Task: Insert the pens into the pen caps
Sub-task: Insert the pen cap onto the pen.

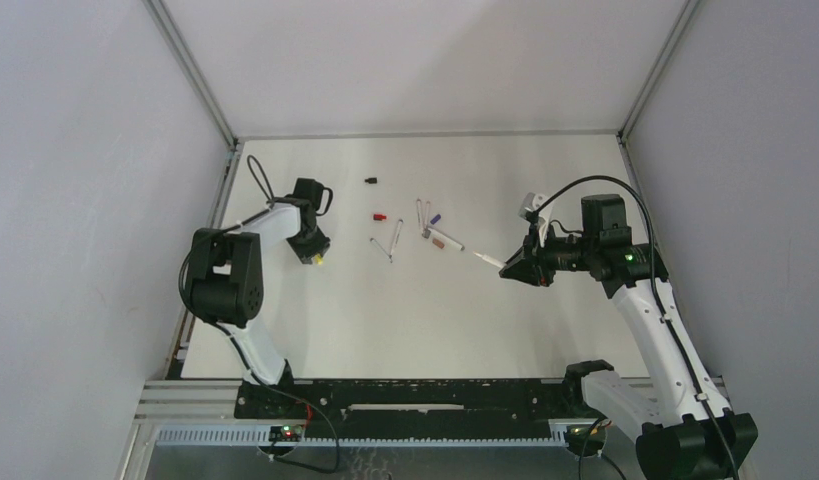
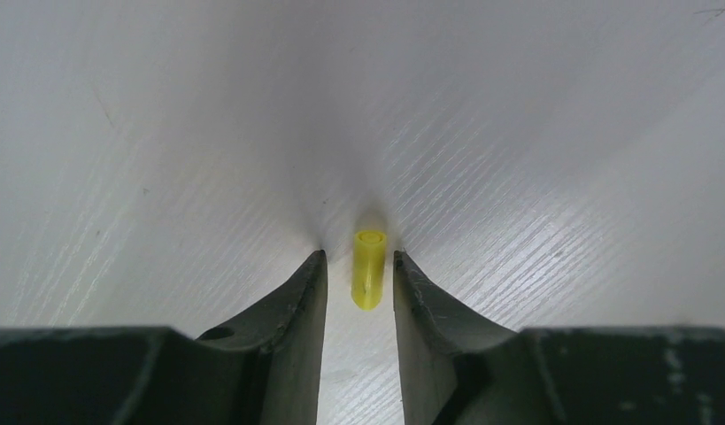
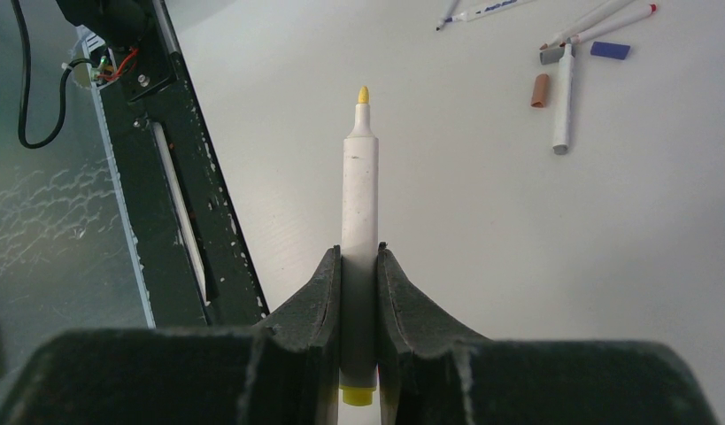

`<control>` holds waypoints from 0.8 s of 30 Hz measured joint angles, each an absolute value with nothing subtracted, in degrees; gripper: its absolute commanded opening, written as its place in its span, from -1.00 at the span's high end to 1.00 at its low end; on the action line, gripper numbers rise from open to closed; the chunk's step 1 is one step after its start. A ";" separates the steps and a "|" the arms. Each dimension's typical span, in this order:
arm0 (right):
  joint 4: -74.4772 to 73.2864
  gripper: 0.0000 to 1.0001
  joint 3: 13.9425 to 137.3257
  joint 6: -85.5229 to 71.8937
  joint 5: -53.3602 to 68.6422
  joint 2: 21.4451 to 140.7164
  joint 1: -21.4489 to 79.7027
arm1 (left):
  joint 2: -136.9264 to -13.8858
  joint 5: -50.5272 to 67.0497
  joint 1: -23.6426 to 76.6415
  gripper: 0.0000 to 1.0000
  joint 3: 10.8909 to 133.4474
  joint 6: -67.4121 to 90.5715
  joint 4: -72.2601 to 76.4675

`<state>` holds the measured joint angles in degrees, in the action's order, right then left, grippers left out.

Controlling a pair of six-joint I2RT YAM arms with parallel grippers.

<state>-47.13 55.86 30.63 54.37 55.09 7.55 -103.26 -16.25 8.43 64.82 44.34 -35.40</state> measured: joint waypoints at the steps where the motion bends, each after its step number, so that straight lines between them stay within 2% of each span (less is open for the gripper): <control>1: -47.03 1.00 55.86 30.52 54.41 55.09 7.51 | -103.48 -16.21 8.43 0.32 65.17 44.07 -35.62; 6: -46.81 1.00 55.86 30.26 54.57 55.09 7.38 | -103.88 -15.94 8.43 0.44 65.80 43.44 -36.38; 12: -46.81 1.00 55.86 30.20 54.61 55.09 7.20 | -103.88 -14.68 8.27 0.70 65.80 42.87 -36.84; 20: -46.81 1.00 55.88 30.09 54.72 55.27 7.20 | -103.59 -11.29 9.85 0.72 65.71 42.02 -36.69; 24: -46.81 1.00 55.88 30.09 54.83 55.42 7.20 | -101.86 -10.28 14.85 0.72 64.25 42.37 -36.42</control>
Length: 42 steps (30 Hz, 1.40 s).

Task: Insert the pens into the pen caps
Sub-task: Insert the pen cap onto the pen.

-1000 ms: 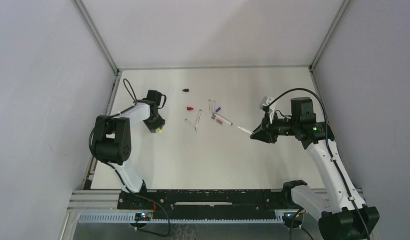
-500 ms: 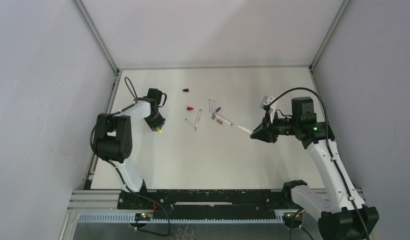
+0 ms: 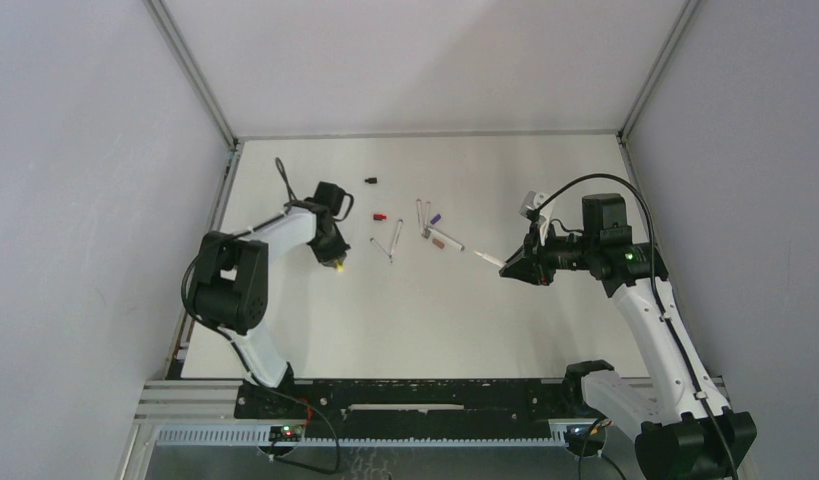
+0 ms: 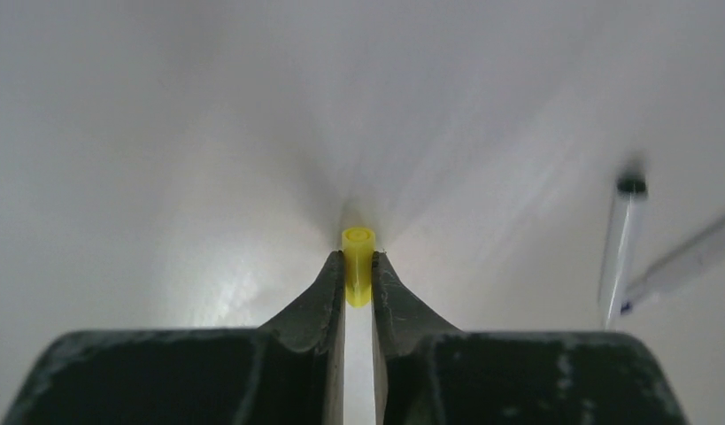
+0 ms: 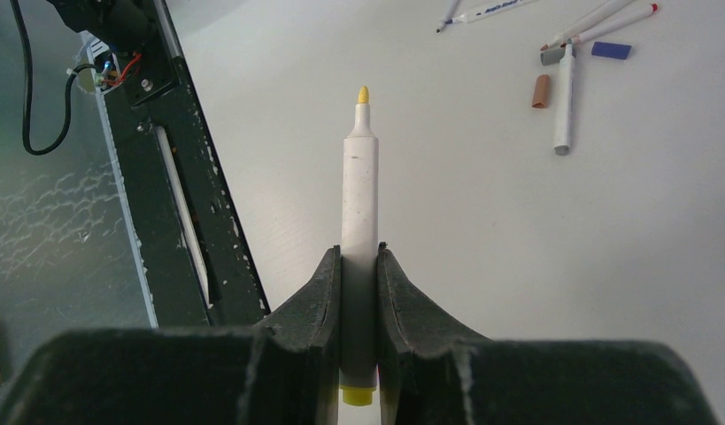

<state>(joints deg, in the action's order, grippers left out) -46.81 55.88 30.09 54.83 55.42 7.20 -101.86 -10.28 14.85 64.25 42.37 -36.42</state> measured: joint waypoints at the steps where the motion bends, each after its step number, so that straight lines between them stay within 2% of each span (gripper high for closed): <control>1: -46.81 1.00 55.88 30.09 54.85 55.44 7.18 | -101.03 -10.22 16.32 0.72 63.40 42.63 -36.32; 8: -46.83 1.00 55.88 30.09 55.22 55.57 7.14 | -96.92 -10.35 25.04 0.70 58.22 44.10 -37.85; 11: -46.83 1.00 55.88 30.11 55.40 55.64 7.14 | -96.90 -10.76 26.44 0.65 57.89 44.12 -38.92; 15: -46.83 1.00 55.88 30.11 55.46 55.61 7.14 | -96.90 -11.40 27.24 0.48 57.89 44.12 -39.81; 19: -46.85 1.00 55.88 30.13 55.46 55.61 7.14 | -97.41 -11.38 27.24 0.46 57.91 44.07 -40.01; 29: -46.89 1.00 55.88 30.30 55.68 55.61 7.14 | -97.89 -10.72 27.24 0.56 58.11 43.94 -39.90; 39: -47.44 1.00 55.92 30.59 56.07 55.61 7.14 | -98.45 -9.56 27.24 0.96 58.63 42.98 -39.72; 42: -48.82 1.00 56.77 31.44 56.18 55.61 7.33 | -98.10 -9.39 27.20 0.99 58.61 42.61 -39.70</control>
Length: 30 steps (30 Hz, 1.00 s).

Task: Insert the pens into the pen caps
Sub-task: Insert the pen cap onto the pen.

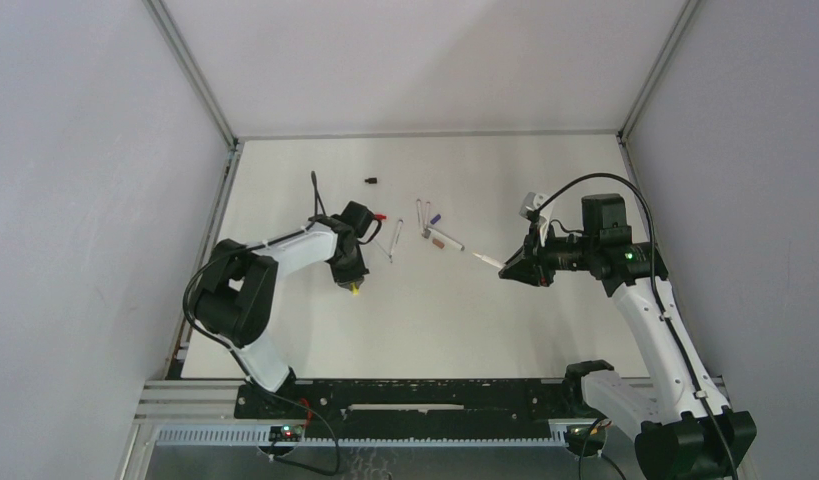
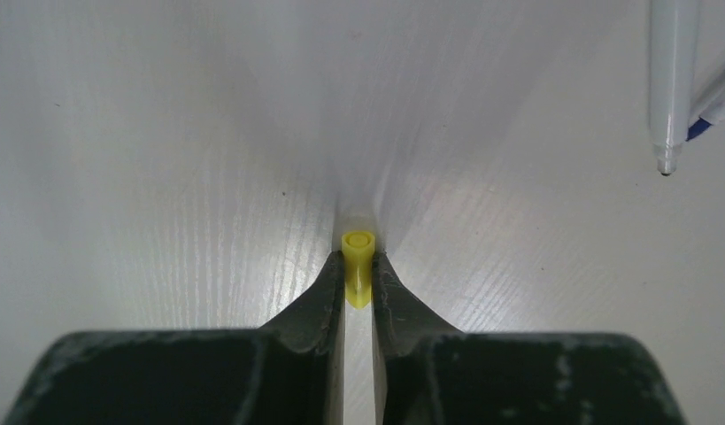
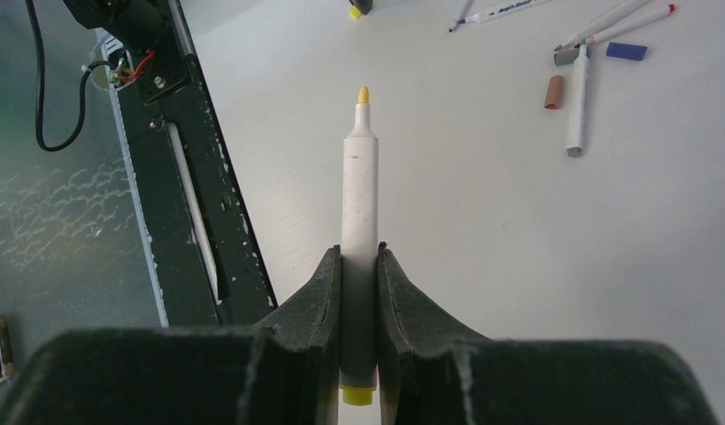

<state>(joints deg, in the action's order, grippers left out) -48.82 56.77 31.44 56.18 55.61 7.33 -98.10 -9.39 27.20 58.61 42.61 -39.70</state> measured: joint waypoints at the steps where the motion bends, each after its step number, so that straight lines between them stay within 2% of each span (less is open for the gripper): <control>1: -48.99 1.00 57.10 31.81 56.34 55.61 7.51 | -97.89 -9.26 27.20 0.99 58.57 42.57 -39.64; 6: -49.63 1.00 58.83 33.63 57.56 54.89 9.67 | -93.10 -7.99 27.42 1.00 58.39 42.54 -39.33; 14: -43.13 1.00 59.05 29.32 56.23 48.58 19.64 | -72.36 0.34 29.93 1.00 57.91 43.55 -28.25; 21: -29.15 1.00 59.46 11.99 52.31 47.92 23.88 | -60.51 6.55 31.44 1.00 53.69 50.70 -7.05; 30: -14.92 1.00 59.40 -10.00 43.22 51.92 26.41 | -59.94 7.79 36.82 1.00 53.25 61.56 13.04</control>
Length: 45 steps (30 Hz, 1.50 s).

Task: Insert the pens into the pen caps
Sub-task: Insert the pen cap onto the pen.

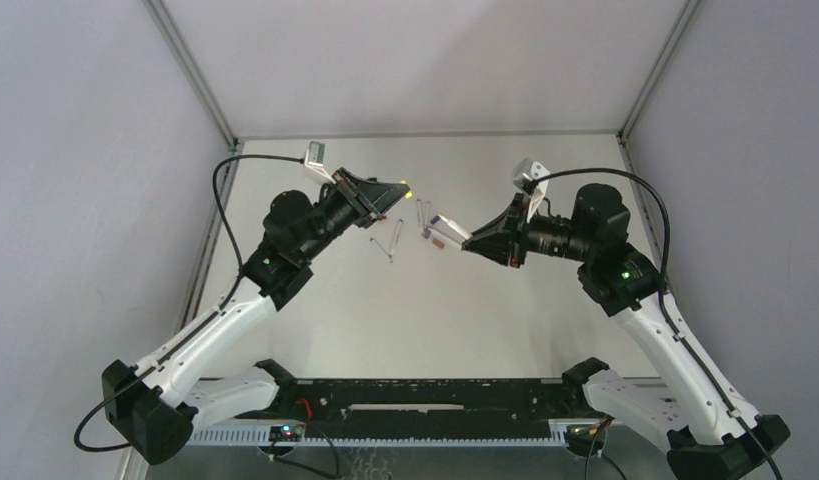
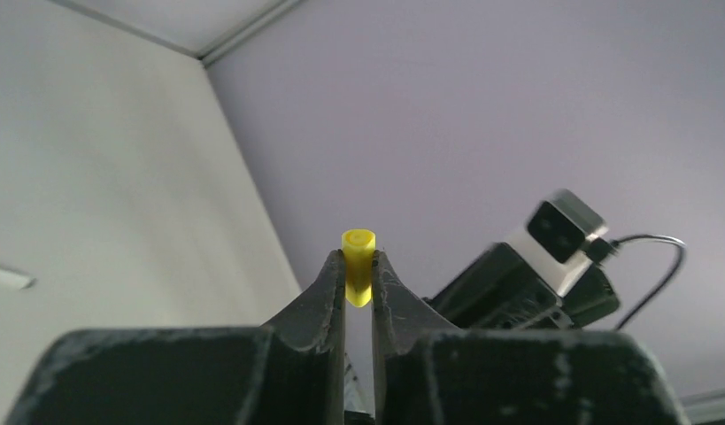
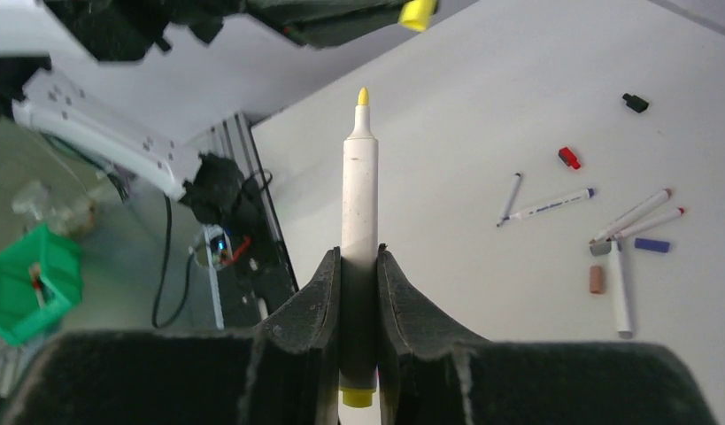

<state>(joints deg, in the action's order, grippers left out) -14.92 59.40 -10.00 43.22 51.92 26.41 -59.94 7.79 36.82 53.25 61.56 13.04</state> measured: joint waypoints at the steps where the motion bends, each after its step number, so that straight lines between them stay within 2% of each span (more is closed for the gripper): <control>1: -13.96 1.00 59.40 -11.70 42.26 52.21 26.68 | -59.99 7.68 37.36 1.00 53.25 62.19 14.06; 15: -5.54 1.00 57.43 -26.13 36.32 54.74 29.74 | -61.34 5.69 39.92 1.00 53.25 66.52 19.16; 45: -0.93 1.00 57.36 -30.39 35.83 56.10 30.57 | -61.91 5.10 40.56 1.00 53.25 67.09 20.73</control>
